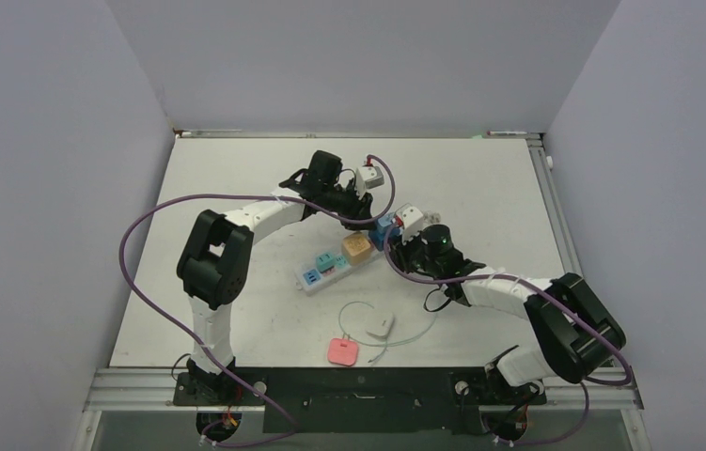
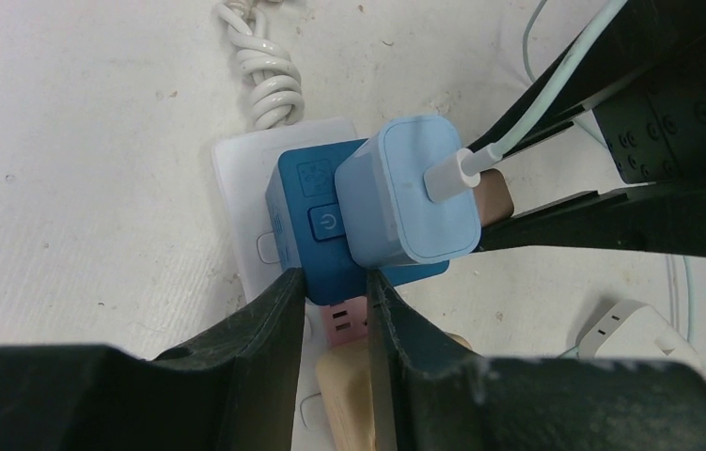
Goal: Insert the plug
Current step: Insert the plug into the socket.
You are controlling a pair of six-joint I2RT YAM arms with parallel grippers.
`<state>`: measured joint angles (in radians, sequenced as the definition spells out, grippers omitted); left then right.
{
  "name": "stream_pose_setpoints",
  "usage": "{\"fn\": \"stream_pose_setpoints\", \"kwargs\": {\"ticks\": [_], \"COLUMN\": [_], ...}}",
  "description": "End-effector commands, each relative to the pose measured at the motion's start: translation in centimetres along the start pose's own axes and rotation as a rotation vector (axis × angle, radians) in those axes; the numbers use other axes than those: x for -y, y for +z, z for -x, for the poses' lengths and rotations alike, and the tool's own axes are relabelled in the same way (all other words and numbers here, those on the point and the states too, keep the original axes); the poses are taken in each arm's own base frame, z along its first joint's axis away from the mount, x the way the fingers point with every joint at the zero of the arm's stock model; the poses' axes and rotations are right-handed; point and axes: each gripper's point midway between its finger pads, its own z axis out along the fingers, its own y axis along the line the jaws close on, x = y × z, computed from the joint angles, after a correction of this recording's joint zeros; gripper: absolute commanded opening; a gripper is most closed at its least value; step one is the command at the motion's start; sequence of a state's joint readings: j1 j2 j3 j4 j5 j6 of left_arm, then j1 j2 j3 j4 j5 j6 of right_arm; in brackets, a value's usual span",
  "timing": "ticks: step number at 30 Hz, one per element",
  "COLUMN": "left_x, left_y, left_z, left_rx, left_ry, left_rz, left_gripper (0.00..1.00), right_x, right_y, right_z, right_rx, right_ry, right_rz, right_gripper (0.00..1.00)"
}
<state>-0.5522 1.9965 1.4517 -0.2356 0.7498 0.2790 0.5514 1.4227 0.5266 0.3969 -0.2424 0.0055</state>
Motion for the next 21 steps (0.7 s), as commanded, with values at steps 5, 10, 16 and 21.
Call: {"fn": "stream_pose_setpoints", "kwargs": {"ticks": [5,10,16,21], "left_x": [6.7,7.2,7.7,7.6], "left_y": [2.2,2.1,1.9,1.8], "left_z": [-6.7,-6.9,-7.5,-7.3], "left_rx": [-0.196,-0.202,-0.214,-0.207], "left_ry": [-0.121,-0.113,-0.109,-0.114], "left_rz": [-0.219,-0.247,-0.255,-0.241], "left_gripper": [0.23,0.21,0.21,0.21], "right_x": [-2.1,-0.6,-0.9,-0.9], "right_y": [1.6,2.0,2.6,1.7], "right_z": [8.8,10.5,11.1,10.4], "right_rx": [0.253,0.290,0.282,0.273], "right_ry": [-0.090,0.011,0.071,0.072], "right_rz": [0.043,0.032,0.039,0.007], "right_gripper": [0.05,0.06,0.31,0.49]}}
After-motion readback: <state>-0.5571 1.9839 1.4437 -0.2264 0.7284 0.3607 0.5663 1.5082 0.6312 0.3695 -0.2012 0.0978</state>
